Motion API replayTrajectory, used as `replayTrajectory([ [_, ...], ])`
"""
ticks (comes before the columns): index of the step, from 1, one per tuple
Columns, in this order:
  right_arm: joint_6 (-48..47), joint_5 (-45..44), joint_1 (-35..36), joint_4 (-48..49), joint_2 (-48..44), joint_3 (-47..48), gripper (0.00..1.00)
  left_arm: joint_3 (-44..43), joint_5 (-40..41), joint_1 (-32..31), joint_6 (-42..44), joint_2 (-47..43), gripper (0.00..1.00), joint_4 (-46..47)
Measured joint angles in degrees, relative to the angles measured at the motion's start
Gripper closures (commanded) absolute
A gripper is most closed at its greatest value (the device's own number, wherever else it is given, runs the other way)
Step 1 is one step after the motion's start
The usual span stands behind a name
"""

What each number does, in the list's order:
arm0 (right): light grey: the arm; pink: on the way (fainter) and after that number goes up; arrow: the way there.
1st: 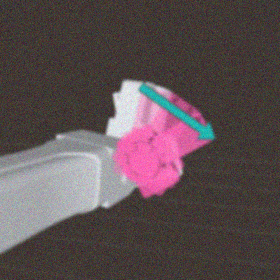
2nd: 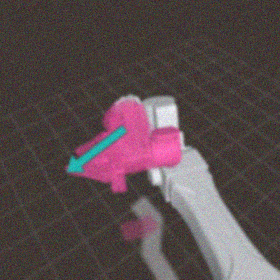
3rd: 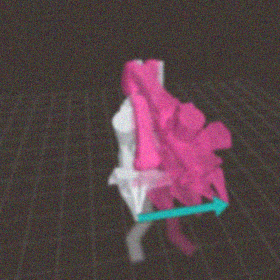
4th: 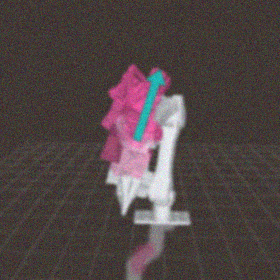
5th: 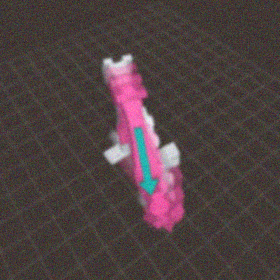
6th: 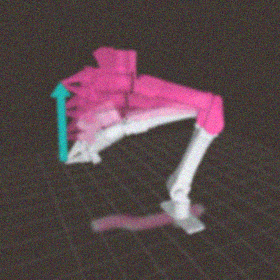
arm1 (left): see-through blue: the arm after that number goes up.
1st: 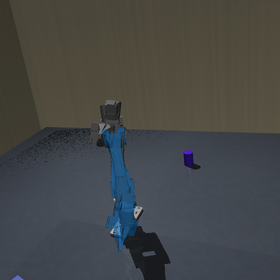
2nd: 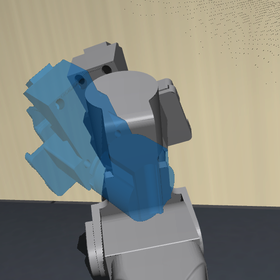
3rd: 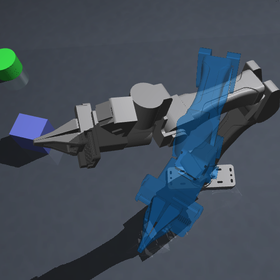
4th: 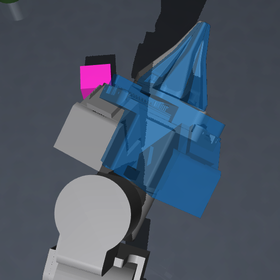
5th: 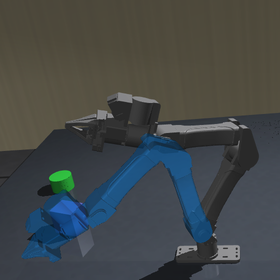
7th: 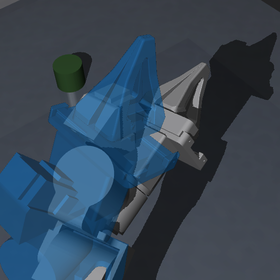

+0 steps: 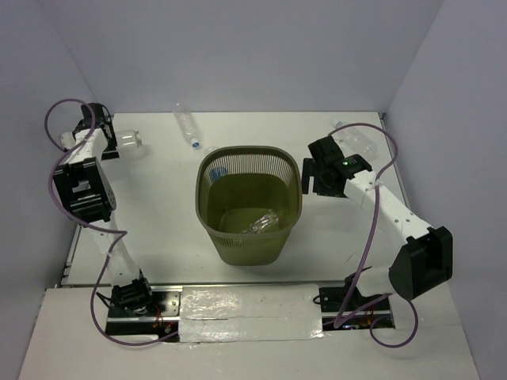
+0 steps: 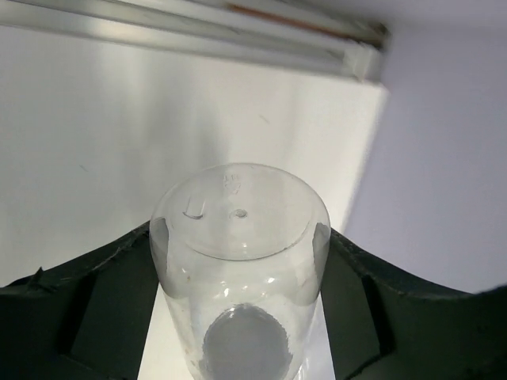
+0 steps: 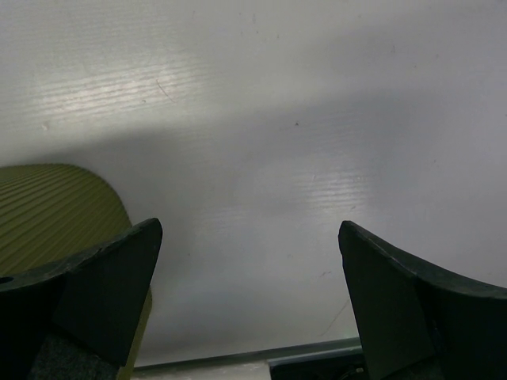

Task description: Put the plastic bottles in the bin

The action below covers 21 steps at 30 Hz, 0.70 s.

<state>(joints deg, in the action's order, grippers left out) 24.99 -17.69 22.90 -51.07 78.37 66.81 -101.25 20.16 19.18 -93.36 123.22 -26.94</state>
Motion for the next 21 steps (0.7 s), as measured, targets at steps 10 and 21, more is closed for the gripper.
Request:
replayTrajectory([
  [10,0.7,-5.2,0.1,-0.1,-16.8,0.0,0.0,-7.1,-20.9,-1.9,31.9,-22.3,0.97,4.0],
  [21,3.8,-9.7,0.1,-0.2,-27.1,-1.5,0.0,-12.3,-43.7,-24.5,57.4,-39.7,0.92,-4.7],
])
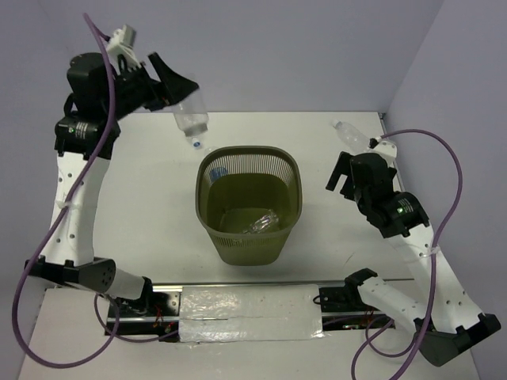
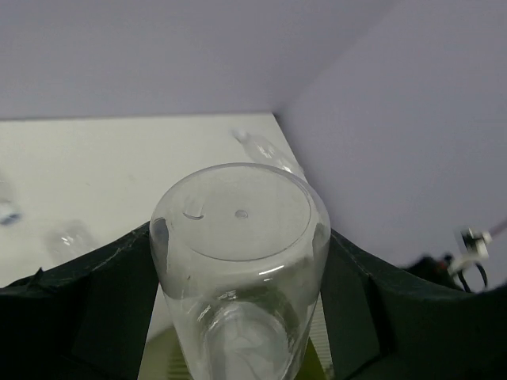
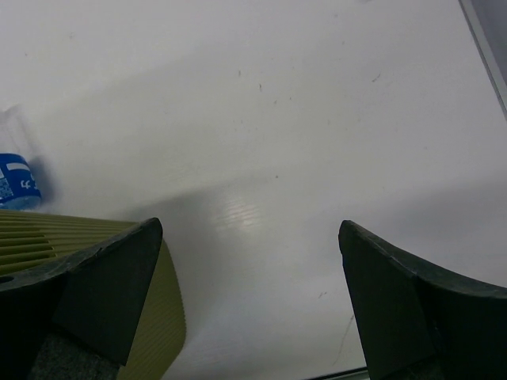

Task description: Put the plastic bottles in the bin

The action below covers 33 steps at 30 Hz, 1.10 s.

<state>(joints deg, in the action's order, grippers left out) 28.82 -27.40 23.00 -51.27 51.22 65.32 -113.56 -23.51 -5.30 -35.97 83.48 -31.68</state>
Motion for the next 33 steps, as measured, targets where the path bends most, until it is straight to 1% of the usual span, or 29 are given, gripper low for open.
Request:
replayTrajectory([
  [2,0.6,-0.4,0.0,0.0,-0.7,-0.5,0.0,2.6,-1.7,-3.8,1.3,-2.1,0.92,-1.4],
  [5,1.5,-0.8,0.0,0.1,-1.1,-1.5,0.0,6.3,-2.5,-7.9,2.1,-4.5,0.92,-2.6],
  [9,1.8,-1.1,0.0,0.2,-1.1,-3.0,0.0,14.2,-2.7,-13.3,2.4,-8.4,0.89,-2.1],
  [14,2.2,-1.0,0.0,0.9,-0.3,-3.6,0.0,25.6,-4.3,-18.6,-1.4,-14.2,0.81,2.0],
  [16,2.3,-0.9,0.0,1.2,0.2,-3.8,0.0,27.8,-5.0,-20.0,-2.6,-15.3,0.78,3.1],
  [17,2.4,-0.9,0.0,1.2,0.5,-3.9,0.0,28.1,-5.1,-20.7,-3.2,-15.4,0.67,3.4],
  [18,2.5,-0.9,0.0,1.3,0.7,-3.9,0.0,28.1,-5.0,-21.3,-3.3,-15.4,0.6,3.5],
  [19,2.5,-0.9,0.0,1.5,0.8,-4.0,0.0,28.0,-4.9,-21.8,-3.3,-15.3,0.5,3.6],
  [20,2.5,-0.9,0.0,1.7,0.9,-4.1,0.0,27.9,-4.8,-22.3,-3.3,-15.3,0.28,3.5],
  [21,2.5,-0.9,0.0,1.9,0.9,-4.3,0.0,27.8,-4.5,-22.8,-3.2,-15.3,0.2,3.5],
  [22,2.5,-0.9,0.0,2.1,0.8,-4.6,0.0,27.6,-4.2,-23.1,-3.2,-15.3,0.07,3.4],
  [23,2.5,-0.9,0.0,2.3,0.8,-4.9,0.0,27.5,-4.1,-23.4,-3.0,-15.3,0.01,3.4],
  [28,2.5,-0.9,0.0,2.4,0.8,-5.9,0.0,25.4,-3.7,-23.7,-2.8,-14.6,0.01,2.7],
  [33,2.7,-1.0,0.0,2.4,0.8,-5.9,0.0,17.0,-0.9,-23.7,0.0,-10.6,0.01,-0.9],
])
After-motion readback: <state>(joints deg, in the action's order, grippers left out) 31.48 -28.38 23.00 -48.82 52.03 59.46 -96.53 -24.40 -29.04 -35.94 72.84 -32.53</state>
